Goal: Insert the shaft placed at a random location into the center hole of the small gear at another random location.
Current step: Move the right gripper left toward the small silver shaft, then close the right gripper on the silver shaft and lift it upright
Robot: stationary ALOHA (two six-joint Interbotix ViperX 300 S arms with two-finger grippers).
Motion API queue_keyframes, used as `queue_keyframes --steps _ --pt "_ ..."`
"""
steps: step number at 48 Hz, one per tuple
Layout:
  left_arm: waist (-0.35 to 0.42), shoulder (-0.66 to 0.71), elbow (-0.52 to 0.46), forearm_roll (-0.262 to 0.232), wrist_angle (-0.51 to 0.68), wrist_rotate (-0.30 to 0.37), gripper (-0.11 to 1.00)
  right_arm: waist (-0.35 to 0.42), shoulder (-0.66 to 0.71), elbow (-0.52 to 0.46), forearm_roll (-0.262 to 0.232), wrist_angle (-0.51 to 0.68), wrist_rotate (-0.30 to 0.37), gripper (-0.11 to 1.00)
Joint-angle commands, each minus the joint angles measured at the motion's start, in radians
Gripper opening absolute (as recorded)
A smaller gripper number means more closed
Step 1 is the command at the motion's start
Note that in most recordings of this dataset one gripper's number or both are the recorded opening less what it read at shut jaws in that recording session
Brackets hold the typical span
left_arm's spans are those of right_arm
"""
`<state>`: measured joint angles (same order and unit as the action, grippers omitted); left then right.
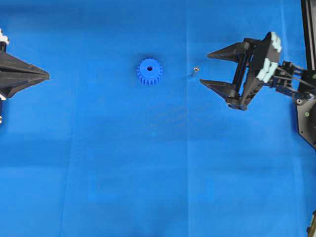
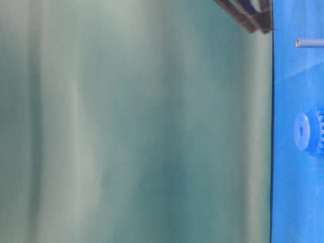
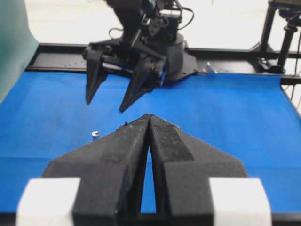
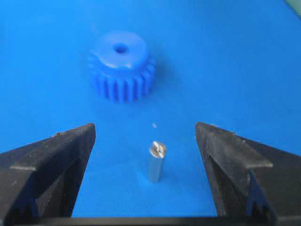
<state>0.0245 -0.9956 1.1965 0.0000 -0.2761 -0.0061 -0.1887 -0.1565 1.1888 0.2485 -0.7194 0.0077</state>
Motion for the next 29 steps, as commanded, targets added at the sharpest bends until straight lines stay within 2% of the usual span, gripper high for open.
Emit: queue_keyframes --steps 1,10,29 --pt "0.003 0.003 -0.008 0.002 -0.006 -0.002 0.00 -0.003 0.051 -0.018 0.031 -0.054 -0.002 0.76" --pt "0.003 0.003 -0.005 0.002 -0.005 -0.002 0.00 -0.003 0.152 -0.040 0.052 -0.092 0.000 0.76" --pt "0.003 0.003 0.005 0.002 -0.006 -0.002 0.00 -0.003 0.258 -0.104 0.052 -0.092 0.000 0.76"
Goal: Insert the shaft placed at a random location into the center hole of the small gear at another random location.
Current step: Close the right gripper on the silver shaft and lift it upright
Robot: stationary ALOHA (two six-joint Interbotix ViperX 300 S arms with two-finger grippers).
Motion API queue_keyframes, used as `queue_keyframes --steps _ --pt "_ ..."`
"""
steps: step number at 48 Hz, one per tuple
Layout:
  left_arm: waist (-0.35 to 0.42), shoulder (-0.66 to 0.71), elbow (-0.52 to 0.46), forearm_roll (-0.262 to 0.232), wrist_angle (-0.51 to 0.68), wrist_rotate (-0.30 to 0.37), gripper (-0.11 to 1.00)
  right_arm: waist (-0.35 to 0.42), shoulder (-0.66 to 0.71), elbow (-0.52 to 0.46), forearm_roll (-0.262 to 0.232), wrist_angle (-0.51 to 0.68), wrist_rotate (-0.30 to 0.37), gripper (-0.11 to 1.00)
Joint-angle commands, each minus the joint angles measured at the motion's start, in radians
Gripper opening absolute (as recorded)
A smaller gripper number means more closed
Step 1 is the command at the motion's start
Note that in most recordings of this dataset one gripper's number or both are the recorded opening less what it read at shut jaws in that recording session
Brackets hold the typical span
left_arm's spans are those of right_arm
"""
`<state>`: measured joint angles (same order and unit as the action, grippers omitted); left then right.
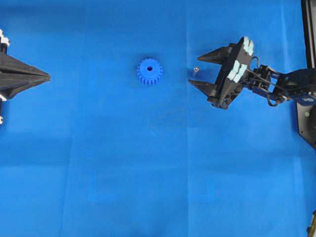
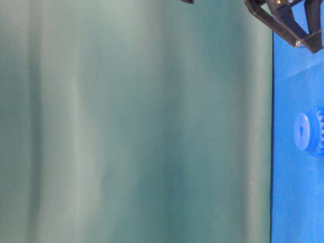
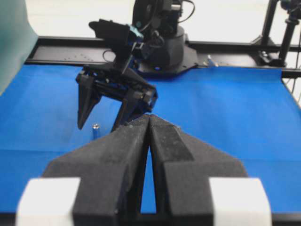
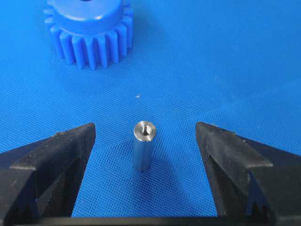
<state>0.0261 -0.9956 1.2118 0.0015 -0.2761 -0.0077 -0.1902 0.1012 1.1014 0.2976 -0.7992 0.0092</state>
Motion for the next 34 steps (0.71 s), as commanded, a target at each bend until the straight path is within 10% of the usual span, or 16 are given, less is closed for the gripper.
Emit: queue_keyframes --steps 1,9,21,34 --pt "0.002 0.003 -0.011 0.002 -0.006 0.000 0.00 -0.002 0.000 -0.017 0.003 -0.012 -0.002 0.76" --pt "0.002 -0.002 -0.009 0.000 -0.003 0.000 0.00 -0.002 0.000 -0.014 0.003 -0.020 -0.002 0.65" --pt "0.002 -0.011 -0.011 0.000 0.003 0.000 0.00 -0.002 -0.003 -0.008 0.003 -0.055 -0.002 0.04" --pt "0.002 -0.014 -0.009 0.000 0.003 0.000 0.00 -0.002 -0.008 -0.009 0.003 -0.035 -0.002 0.03"
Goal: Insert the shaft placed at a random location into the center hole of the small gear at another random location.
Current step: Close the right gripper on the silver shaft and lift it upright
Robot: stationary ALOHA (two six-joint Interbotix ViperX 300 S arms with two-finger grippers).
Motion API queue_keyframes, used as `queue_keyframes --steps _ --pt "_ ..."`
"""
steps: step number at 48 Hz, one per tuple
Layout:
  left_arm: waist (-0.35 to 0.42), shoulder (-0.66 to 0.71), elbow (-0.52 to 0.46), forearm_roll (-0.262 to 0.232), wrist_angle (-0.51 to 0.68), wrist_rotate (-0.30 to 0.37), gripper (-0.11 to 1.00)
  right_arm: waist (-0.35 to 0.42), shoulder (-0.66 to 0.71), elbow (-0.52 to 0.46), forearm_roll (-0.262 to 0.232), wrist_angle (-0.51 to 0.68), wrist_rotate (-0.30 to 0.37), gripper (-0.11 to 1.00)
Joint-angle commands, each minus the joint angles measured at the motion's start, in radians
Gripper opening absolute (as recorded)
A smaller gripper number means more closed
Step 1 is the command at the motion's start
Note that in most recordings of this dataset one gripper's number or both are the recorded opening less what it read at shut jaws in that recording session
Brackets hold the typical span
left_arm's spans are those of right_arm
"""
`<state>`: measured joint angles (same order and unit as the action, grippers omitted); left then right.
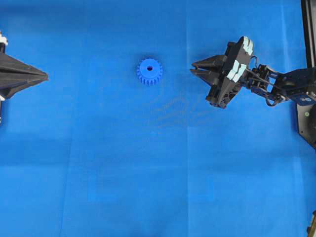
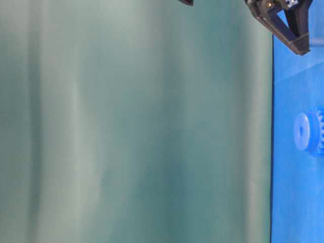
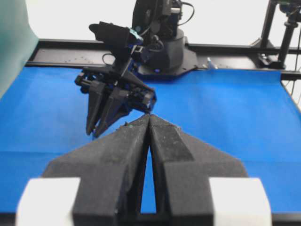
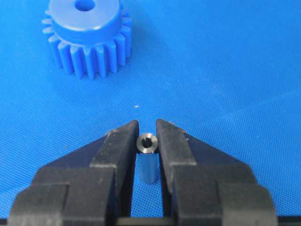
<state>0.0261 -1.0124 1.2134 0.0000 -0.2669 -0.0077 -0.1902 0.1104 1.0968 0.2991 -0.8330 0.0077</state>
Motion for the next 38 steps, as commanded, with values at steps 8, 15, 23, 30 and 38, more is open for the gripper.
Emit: queue_keyframes --steps 8,15,23,30,38 --pt "0.002 0.003 -0.012 0.002 0.000 0.000 0.00 0.002 -0.089 -0.006 0.002 0.044 0.000 0.03" --pt "0.002 0.002 -0.011 0.002 0.002 0.000 0.00 0.000 -0.193 -0.015 0.000 0.138 -0.011 0.03" --pt "0.002 0.000 -0.012 0.002 0.002 0.000 0.00 0.000 -0.275 -0.020 -0.002 0.216 -0.020 0.03" --pt "0.002 0.000 -0.012 0.003 0.002 0.000 0.00 0.000 -0.272 -0.023 -0.002 0.235 -0.023 0.03" --pt "0.002 0.000 -0.012 0.002 0.002 0.000 0.00 0.002 -0.255 -0.046 -0.002 0.235 -0.021 0.03"
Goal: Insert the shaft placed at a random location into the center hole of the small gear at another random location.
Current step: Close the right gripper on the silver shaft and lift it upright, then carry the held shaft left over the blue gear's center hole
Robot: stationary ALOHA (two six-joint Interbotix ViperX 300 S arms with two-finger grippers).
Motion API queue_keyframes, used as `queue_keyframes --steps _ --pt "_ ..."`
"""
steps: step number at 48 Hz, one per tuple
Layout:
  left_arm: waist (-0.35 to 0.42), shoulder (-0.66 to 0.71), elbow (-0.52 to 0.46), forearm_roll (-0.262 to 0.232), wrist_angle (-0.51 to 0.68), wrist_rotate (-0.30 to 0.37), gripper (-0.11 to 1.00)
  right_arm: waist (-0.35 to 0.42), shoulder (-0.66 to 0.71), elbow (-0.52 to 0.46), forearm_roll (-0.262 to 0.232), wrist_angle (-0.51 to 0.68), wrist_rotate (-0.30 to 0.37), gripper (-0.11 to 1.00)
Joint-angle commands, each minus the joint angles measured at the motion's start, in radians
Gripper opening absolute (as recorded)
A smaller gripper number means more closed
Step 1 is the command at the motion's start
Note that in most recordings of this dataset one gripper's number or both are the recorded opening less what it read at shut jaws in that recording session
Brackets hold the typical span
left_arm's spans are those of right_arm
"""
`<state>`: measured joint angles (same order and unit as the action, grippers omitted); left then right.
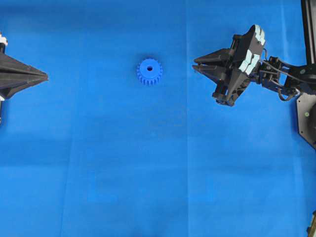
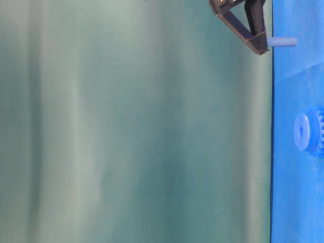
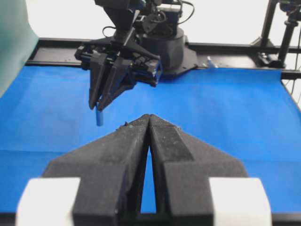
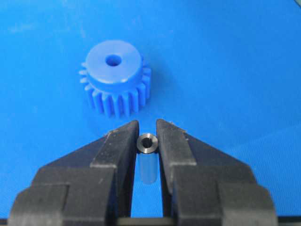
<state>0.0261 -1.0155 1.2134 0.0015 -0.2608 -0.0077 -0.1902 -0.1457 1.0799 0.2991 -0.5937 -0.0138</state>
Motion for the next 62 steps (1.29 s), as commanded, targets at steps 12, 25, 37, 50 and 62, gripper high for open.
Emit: queue_keyframes --steps 12,25,37,50,62 --pt "0.002 0.003 -0.012 0.000 -0.005 0.000 0.00 0.000 0.087 -0.144 -0.003 0.014 -0.006 0.03" --pt "0.002 0.002 -0.012 0.002 -0.003 0.000 0.00 0.000 0.183 -0.298 -0.018 0.069 -0.018 0.03" --pt "0.002 0.003 -0.011 0.000 0.005 -0.002 0.00 0.000 0.242 -0.402 -0.021 0.100 -0.040 0.03" --pt "0.002 0.003 -0.011 0.000 0.009 -0.008 0.00 0.002 0.275 -0.442 -0.025 0.123 -0.043 0.03" --pt "0.002 0.003 -0.011 0.000 0.012 -0.008 0.00 0.002 0.279 -0.433 -0.023 0.123 -0.041 0.03"
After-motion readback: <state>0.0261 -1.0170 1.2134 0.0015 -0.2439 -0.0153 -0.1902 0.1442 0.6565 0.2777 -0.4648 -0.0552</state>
